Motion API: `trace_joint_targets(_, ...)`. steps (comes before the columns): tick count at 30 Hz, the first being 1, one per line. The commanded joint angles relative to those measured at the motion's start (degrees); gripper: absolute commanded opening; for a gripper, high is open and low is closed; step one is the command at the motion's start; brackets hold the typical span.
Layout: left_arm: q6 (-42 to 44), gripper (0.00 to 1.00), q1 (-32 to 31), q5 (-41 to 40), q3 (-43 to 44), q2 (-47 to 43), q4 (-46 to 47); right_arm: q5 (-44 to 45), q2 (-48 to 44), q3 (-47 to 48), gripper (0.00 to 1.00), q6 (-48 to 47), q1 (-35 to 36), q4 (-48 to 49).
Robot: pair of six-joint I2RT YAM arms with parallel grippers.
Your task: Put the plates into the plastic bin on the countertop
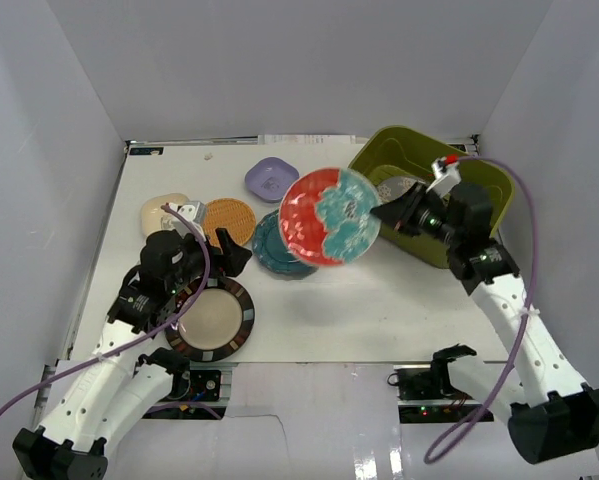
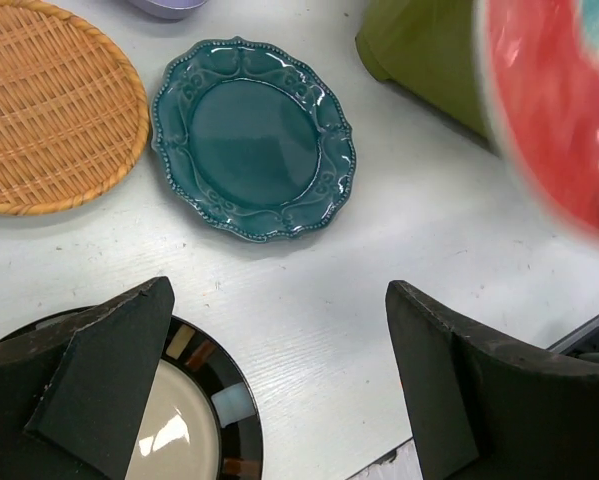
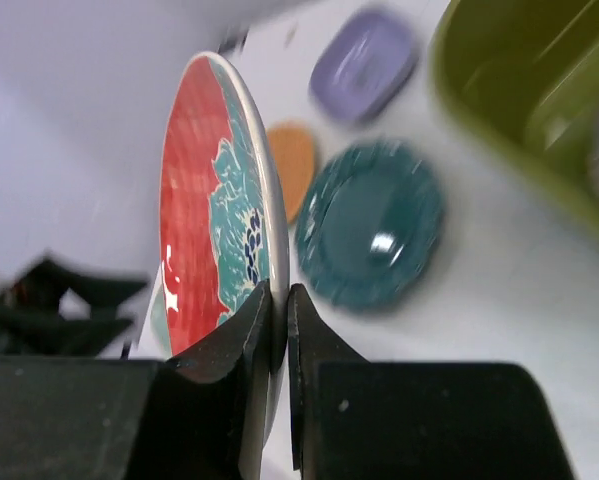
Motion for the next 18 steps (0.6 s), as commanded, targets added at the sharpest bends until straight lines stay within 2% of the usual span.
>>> trace_joint_targets(1,0.24,0.98,0.12,-0.64,-0.41,-1.77,-0.62,1.18,3.86,8.88,0.08,0.05,-10.94,8.28)
trace_joint_targets(4,0.24,0.98,0.12,-0.29,-0.50,-1.95,-0.53,0.48,9.13,14.33,0.08,1.01,-20.24,8.28)
trace_joint_targets(8,0.24,0.98,0.12,1.02,-0.33,-0.64,-0.45,0.91,14.06,17.42,0.08,1.54,-25.97,8.37)
trace_joint_targets(18,-1.07,0.98,0.12,3.31,-0.06,4.63,-0.36,6.27,20.04,14.35,0.08,-1.36,-30.12,8.54)
